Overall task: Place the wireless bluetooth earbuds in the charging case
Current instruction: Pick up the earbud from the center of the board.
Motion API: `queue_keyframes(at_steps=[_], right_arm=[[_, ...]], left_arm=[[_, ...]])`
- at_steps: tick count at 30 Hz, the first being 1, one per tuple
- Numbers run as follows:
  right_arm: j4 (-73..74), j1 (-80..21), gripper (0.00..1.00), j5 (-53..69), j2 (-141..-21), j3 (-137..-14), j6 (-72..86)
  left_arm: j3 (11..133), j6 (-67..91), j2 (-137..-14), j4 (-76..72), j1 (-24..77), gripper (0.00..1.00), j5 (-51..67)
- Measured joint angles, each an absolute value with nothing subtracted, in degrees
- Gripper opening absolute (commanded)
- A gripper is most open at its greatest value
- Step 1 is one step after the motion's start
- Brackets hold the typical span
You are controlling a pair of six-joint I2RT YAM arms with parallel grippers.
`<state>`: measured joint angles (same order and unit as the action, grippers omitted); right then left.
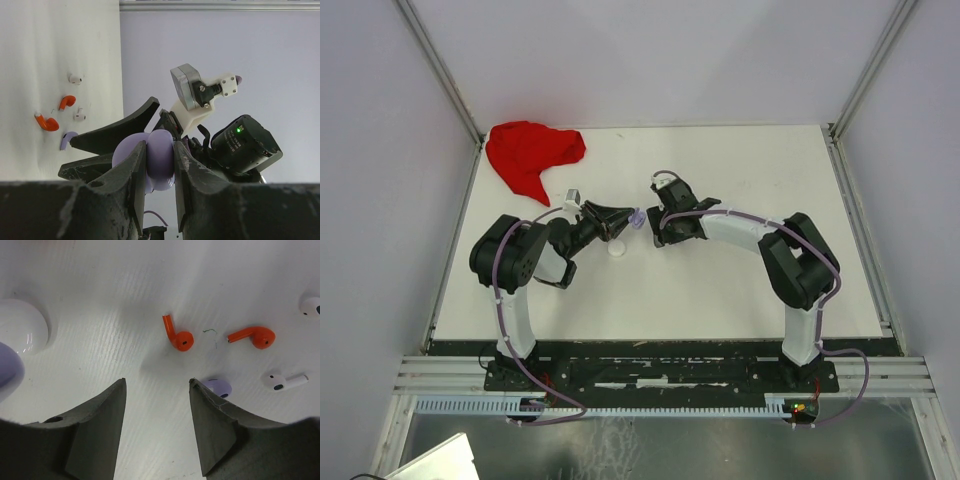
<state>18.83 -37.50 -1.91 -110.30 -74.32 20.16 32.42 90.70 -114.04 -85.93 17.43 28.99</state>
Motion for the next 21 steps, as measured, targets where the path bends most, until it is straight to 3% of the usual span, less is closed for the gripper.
queue_keyframes(at_steps=[21], right_arm=[[18.46,-37.5,0.62,-1.54,-112.6,-75.09,20.18]], left_arm=[[32.42,90.7,-114.06,-86.15,17.32,0.03,28.8]])
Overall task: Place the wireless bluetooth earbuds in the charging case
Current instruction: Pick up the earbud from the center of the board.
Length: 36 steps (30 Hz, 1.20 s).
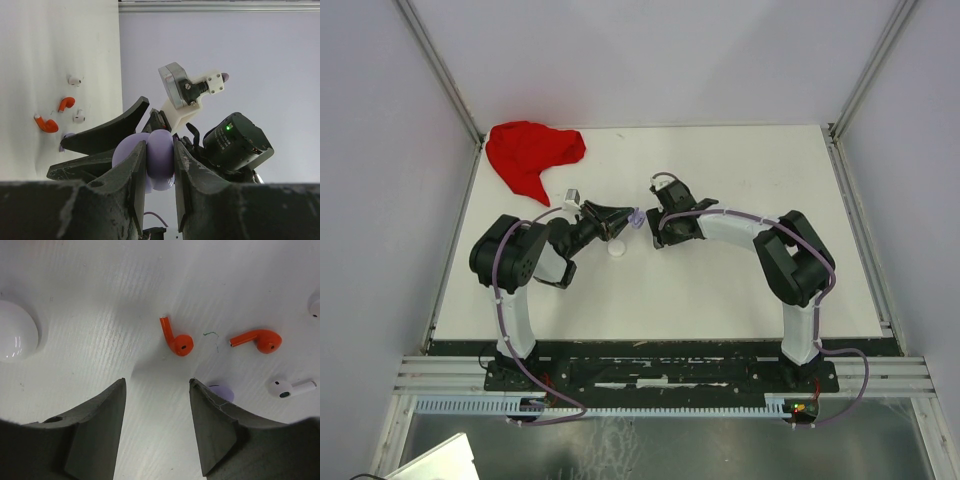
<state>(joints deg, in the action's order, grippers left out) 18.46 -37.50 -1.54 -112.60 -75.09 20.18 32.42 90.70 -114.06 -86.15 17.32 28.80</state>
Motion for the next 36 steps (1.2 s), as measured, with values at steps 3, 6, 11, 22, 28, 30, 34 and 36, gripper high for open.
queue_keyframes(at_steps=[3,6,11,22,28,30,34,36], right_arm=[[18.39,-37.5,0.62,-1.61,-112.57,-74.63,20.18],[18.24,-37.5,0.62,-1.76,-112.46,-74.08,20.18],[17.56,-37.5,0.62,-2.13,-112.22,-73.45,20.18],[18.26,-37.5,0.62,-3.14,-109.51,-70.08,20.12],[18.52,-37.5,0.62,-3.05,-108.14,-68.99,19.59],[18.52,-37.5,0.62,-2.98,-106.76,-68.53,19.38],[18.9,-37.5,0.62,-3.53,-103.59,-68.69,19.22],[20.67,-37.5,0.62,-4.56,-102.89,-70.11,19.22]], left_arm=[[32.4,90.7,-114.06,-86.3,17.32,0.03,28.8],[32.27,90.7,-114.06,-86.32,17.32,0.03,28.73],[31.53,90.7,-114.06,-86.32,16.99,0.03,28.58],[30.68,90.7,-113.95,-86.32,16.1,0.03,28.56],[30.68,90.7,-113.95,-86.35,16.1,0.03,28.58],[30.68,90.7,-113.95,-86.32,16.1,0.03,28.56],[30.68,90.67,-113.95,-86.32,16.1,0.03,28.58],[30.68,90.7,-113.95,-86.32,16.1,0.03,28.58]])
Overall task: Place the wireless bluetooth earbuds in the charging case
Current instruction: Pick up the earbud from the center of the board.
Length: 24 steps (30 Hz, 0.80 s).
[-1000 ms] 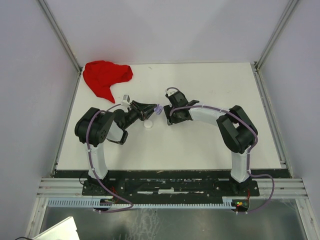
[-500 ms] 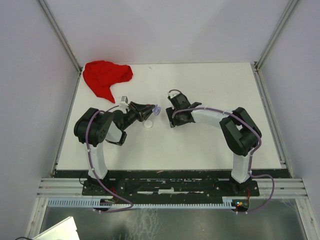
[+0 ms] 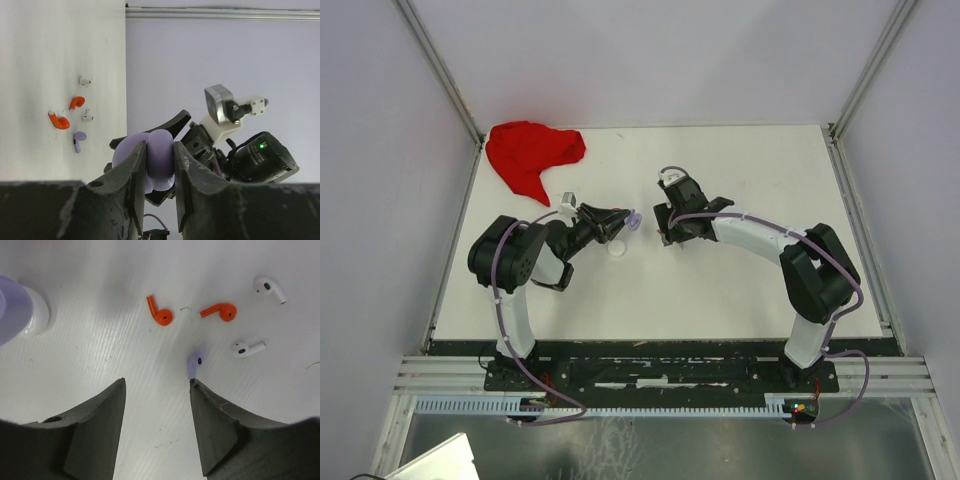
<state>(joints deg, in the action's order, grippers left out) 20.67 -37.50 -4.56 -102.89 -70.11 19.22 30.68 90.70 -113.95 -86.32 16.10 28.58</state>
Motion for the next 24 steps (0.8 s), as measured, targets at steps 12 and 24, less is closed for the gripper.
queue_keyframes(at_steps=[12,24], right_arm=[[28.97,-36.97,0.59,-8.54,-107.9,-79.44,19.92],[30.46,-34.72,0.57,-7.99,-112.01,-79.7,21.17]], left_arm=[[29.8,90.7,-113.69,-86.76,15.44,0.03,28.56],[29.61,90.7,-113.19,-87.15,15.18,0.03,28.58]])
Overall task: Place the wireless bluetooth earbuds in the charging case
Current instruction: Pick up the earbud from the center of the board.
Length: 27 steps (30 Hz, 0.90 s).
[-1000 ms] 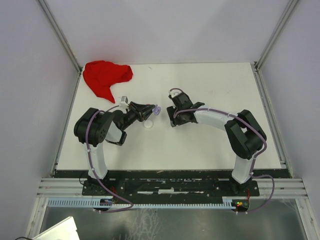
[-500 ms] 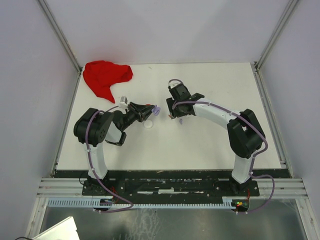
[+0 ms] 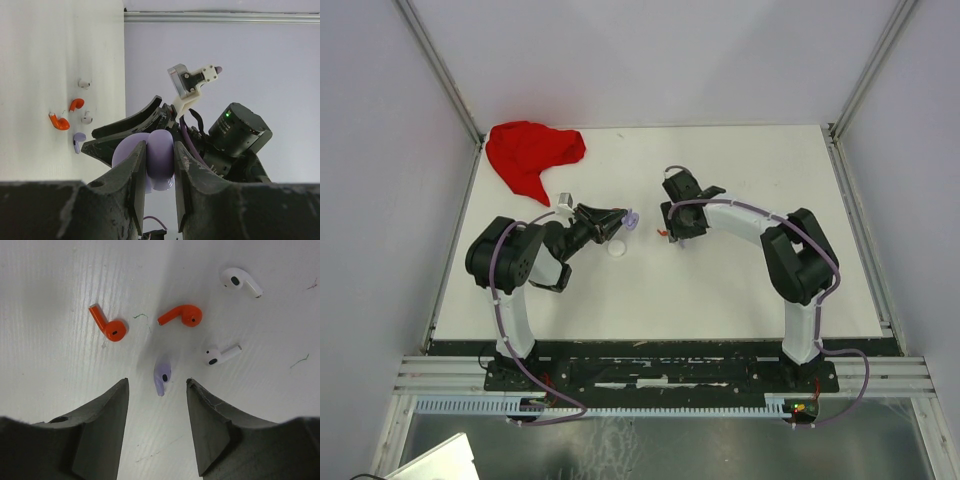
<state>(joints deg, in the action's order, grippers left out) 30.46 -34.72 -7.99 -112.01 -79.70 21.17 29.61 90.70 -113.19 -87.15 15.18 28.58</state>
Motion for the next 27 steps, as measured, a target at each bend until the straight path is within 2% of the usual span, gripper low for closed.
queue_keyframes(at_steps=[27], right_arm=[[30.92,-34.02,0.45,-6.48,-116.75,-82.56,21.23]], left_arm=[[29.63,90.78,-113.32,-87.2,15.07,0.03,28.6]])
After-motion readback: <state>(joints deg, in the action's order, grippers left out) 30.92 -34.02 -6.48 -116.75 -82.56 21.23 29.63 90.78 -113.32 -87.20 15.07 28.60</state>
